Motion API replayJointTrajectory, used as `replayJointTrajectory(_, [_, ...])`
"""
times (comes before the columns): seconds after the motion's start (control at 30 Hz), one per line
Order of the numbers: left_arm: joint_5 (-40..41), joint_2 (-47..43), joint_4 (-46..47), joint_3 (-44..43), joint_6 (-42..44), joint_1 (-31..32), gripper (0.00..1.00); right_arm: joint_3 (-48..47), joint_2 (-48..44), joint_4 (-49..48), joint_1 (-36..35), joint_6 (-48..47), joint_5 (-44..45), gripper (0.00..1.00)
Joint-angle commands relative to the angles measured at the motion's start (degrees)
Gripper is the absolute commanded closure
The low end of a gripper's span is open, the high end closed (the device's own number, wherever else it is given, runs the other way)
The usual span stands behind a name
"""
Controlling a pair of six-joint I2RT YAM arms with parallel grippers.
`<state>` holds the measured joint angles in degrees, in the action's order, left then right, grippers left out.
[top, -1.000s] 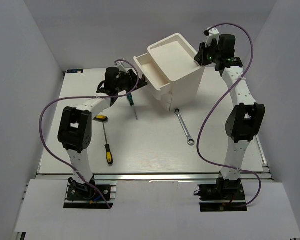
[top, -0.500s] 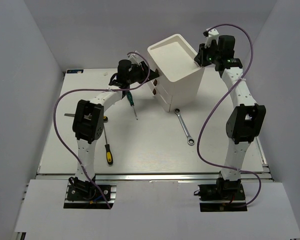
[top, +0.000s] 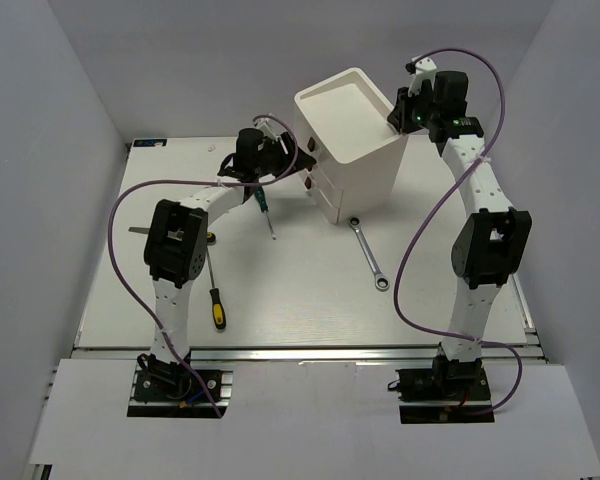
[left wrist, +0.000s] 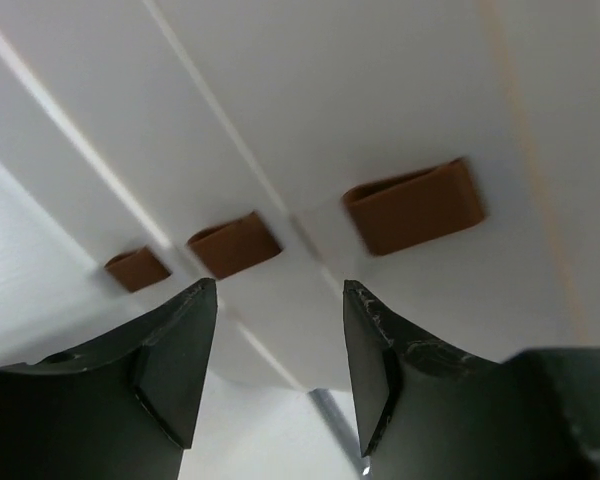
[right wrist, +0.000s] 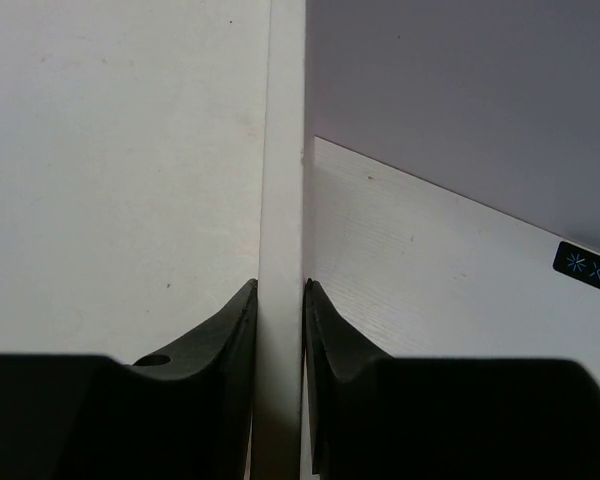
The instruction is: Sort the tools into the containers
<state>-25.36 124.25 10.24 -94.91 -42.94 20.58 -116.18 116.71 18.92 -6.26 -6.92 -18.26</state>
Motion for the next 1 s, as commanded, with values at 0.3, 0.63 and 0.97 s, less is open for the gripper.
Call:
replayJointTrajectory(0.3, [0.93, -7.96, 2.66, 9.12, 24.99, -0.98, 0.36, 2.10, -0.60, 5.69, -3.05, 1.73, -7.31, 0.77])
replayJointTrajectory(0.63, [0.58, -2.97, 11.74, 5.36, 34.15, -0.45, 0.35, 2.27, -0.51, 6.75, -3.14, 0.76, -7.75, 0.76])
replayJointTrajectory(0.97, [-3.37, 2.67, 9.45, -2.38, 35.55, 0.87, 0.40, 2.19, -0.25, 6.75, -3.14, 1.29, -7.58, 0.76])
